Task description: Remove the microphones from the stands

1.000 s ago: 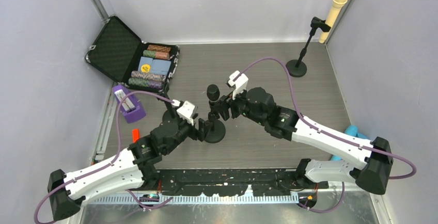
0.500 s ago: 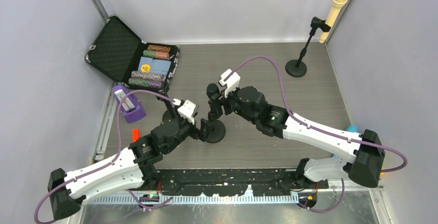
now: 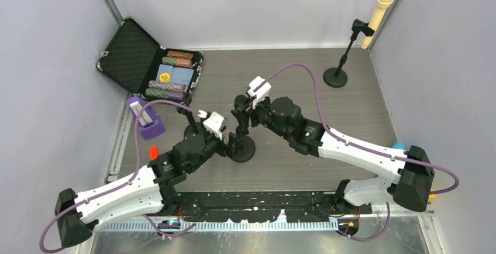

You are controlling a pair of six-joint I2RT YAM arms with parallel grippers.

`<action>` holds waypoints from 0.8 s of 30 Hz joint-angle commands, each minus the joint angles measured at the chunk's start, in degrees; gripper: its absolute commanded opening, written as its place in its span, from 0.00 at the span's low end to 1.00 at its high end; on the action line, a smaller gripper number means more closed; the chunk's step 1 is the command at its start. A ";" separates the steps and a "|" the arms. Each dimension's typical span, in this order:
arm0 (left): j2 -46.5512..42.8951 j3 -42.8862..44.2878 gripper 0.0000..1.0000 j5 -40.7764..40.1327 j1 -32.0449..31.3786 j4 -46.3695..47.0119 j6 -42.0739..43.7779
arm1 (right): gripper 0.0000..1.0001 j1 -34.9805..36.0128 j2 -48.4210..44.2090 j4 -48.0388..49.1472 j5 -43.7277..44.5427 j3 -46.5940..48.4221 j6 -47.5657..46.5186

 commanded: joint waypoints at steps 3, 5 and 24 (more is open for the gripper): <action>2.33 3.14 0.77 0.38 -0.19 5.48 0.27 | 0.68 0.34 2.77 1.15 1.26 3.60 -0.46; 2.84 2.96 0.77 0.86 -0.21 7.02 0.14 | 0.67 0.36 3.06 1.22 1.79 3.62 -0.54; 11.82 1.14 0.07 1.17 -0.14 12.32 -2.55 | 0.18 0.63 -1.56 2.36 1.30 3.17 4.09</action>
